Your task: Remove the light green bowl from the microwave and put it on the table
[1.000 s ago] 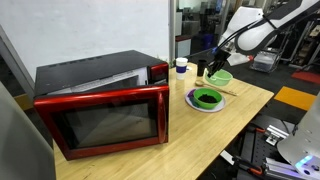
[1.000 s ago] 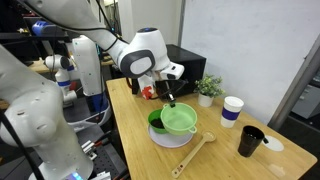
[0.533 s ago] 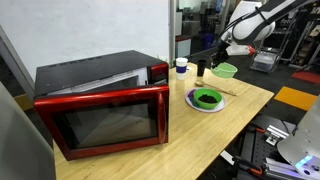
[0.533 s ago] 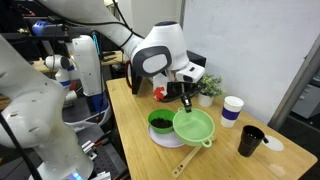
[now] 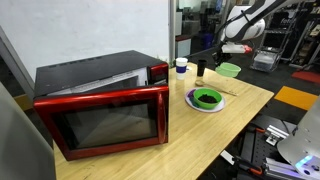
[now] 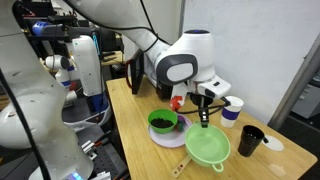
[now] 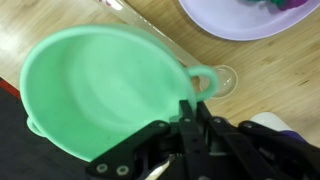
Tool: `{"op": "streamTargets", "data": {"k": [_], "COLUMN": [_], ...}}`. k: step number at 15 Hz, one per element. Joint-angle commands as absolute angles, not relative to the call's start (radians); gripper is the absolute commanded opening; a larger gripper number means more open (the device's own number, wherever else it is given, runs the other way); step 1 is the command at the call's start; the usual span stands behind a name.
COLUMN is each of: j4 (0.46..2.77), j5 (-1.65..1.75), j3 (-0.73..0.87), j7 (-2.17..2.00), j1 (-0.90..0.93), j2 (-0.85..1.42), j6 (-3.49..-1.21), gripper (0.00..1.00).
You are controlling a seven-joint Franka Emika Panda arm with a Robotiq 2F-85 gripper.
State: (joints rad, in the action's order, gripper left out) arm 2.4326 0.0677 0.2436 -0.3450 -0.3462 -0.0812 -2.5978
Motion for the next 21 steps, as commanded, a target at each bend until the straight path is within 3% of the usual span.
{"op": "streamTargets", "data": {"k": [1, 21], "j4": [2.329, 2.296], "j5": [0.053, 0.111], "j3": [0.270, 0.369], "j7": [-0.402, -0.566], "j1": [-0.344, -0.205], "j2": [0.037, 0.248], "j6": [-2.572, -2.737], "gripper": [0.02, 0.02]}}
